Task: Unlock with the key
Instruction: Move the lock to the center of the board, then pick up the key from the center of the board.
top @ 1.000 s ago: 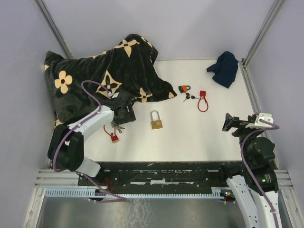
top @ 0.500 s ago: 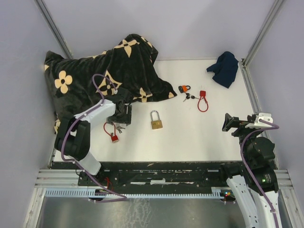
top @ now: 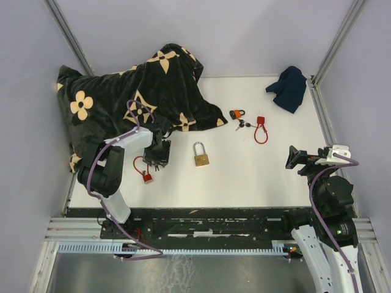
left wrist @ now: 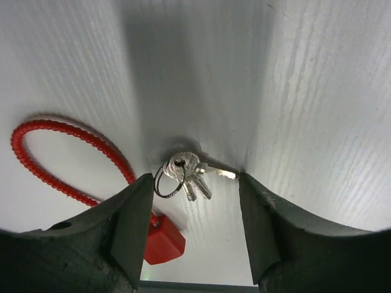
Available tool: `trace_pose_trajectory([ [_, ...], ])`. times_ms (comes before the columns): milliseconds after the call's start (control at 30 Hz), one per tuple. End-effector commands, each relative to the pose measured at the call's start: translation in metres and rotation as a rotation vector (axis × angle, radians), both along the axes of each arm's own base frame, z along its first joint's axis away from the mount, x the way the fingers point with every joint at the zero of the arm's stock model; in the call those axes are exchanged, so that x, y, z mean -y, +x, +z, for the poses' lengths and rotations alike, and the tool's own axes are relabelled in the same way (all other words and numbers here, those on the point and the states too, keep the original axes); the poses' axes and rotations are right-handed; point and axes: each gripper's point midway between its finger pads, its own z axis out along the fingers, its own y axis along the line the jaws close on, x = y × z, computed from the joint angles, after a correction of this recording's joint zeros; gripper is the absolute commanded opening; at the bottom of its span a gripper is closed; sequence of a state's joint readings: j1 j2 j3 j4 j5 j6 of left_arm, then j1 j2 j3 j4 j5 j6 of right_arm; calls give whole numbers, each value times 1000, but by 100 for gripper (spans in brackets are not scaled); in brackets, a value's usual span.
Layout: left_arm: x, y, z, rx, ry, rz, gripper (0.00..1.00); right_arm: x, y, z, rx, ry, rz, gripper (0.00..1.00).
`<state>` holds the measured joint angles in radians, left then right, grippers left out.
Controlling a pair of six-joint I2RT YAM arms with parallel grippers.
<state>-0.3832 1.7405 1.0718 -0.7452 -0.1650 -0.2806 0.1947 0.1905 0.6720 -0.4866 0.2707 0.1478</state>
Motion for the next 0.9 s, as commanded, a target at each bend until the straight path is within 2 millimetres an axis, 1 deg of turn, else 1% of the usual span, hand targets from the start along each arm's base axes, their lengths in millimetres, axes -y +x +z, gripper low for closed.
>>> trace_pose_trajectory([
  [0, 19, -6, -3, -20, -113, -11, 62, 0, 0, 6, 29, -9, 1, 99],
  [133, 35, -12, -4, -34, -210, 20, 51, 0, -1, 7, 31, -8, 2, 99],
  [267, 51, -13, -3, -22, -286, 57, 45, 0, -1, 6, 32, -8, 1, 99],
  [400, 75, -11, 5, 8, -358, 58, 45, 0, -1, 7, 35, -9, 3, 99],
  [533, 95, -10, 24, 53, -429, 44, 51, 0, -1, 7, 32, -9, 5, 99],
  [600, 92, -5, 36, 99, -419, 50, 55, -1, -1, 7, 33, -8, 8, 99],
  [633, 85, -3, 42, 123, -387, 52, 57, -1, -1, 7, 33, -8, 7, 99],
  [733, 54, 8, 54, 186, -217, 43, 63, -1, -1, 7, 33, -9, 9, 99],
  [800, 35, 11, 54, 192, -109, 25, 65, -1, -1, 7, 34, -8, 9, 99],
  [867, 24, 11, 48, 167, -30, -6, 66, -1, -2, 7, 36, -8, 9, 99],
])
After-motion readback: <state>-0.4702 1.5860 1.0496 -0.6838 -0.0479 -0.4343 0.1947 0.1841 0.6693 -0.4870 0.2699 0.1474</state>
